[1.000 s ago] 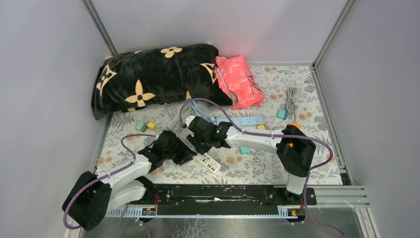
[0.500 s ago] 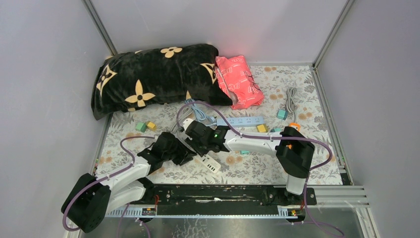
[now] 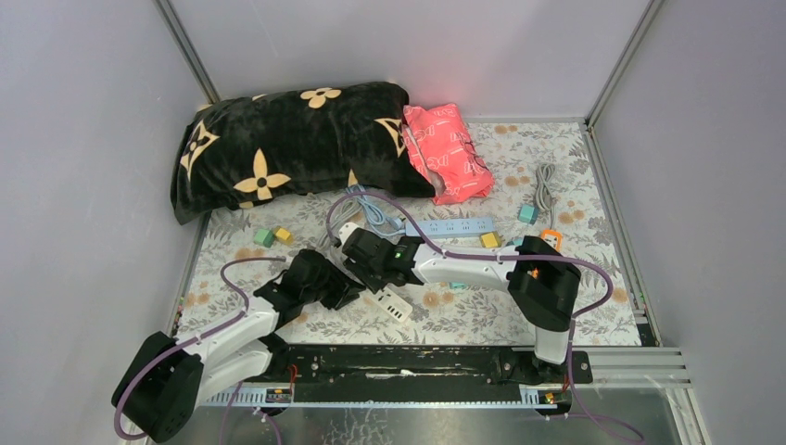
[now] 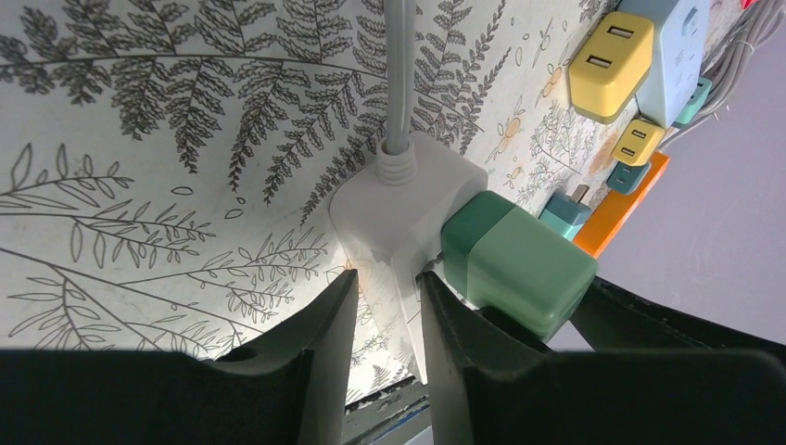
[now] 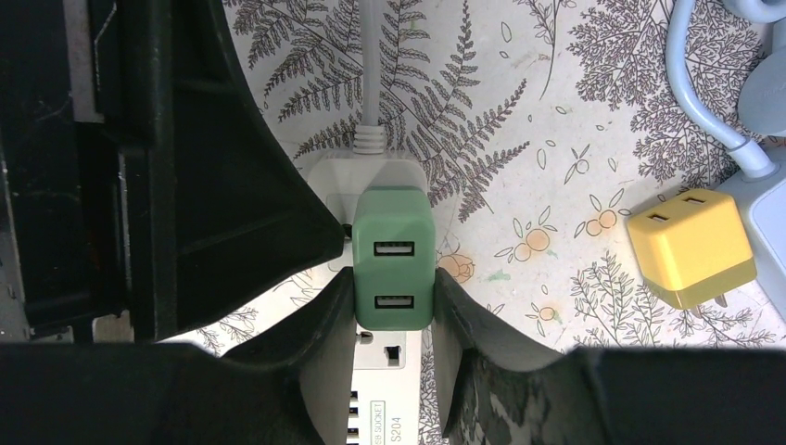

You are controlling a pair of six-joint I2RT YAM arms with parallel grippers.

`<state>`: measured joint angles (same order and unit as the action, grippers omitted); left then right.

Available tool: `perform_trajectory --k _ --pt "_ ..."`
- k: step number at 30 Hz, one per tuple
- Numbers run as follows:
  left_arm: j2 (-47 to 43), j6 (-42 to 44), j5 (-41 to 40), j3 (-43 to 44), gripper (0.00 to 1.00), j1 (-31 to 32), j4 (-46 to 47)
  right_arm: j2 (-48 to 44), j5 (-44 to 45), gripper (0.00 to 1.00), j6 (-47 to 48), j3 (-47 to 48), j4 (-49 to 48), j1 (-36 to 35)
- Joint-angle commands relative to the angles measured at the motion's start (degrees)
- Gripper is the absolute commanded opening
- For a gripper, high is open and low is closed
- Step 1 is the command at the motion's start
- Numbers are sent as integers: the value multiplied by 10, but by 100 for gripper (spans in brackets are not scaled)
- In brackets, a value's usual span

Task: Insert the plug
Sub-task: Insert the plug into the socket.

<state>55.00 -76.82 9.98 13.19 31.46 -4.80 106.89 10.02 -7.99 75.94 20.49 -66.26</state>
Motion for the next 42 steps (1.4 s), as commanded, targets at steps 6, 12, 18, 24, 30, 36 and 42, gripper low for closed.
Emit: perform_trajectory --k 6,12,18,24,30,36,42 --pt "-16 -6 -18 -13 37 0 -12 62 -11 0 -18 -23 51 14" --pt "-31 -7 -31 -9 41 -1 -34 61 -9 0 -18 -16 59 29" --pt "-49 6 -55 10 51 -1 -81 26 -35 3 -11 -7 50 29" --pt "-65 26 -98 43 58 -2 -145 5 -55 15 -2 3 44 28" --pt "-88 45 -144 74 60 -4 -208 15 -38 8 12 17 51 21" --pt "-113 53 -179 93 61 -6 -251 45 -13 2 20 26 65 7" --pt "-124 59 -204 101 65 -6 -277 44 -9 7 17 36 74 3"
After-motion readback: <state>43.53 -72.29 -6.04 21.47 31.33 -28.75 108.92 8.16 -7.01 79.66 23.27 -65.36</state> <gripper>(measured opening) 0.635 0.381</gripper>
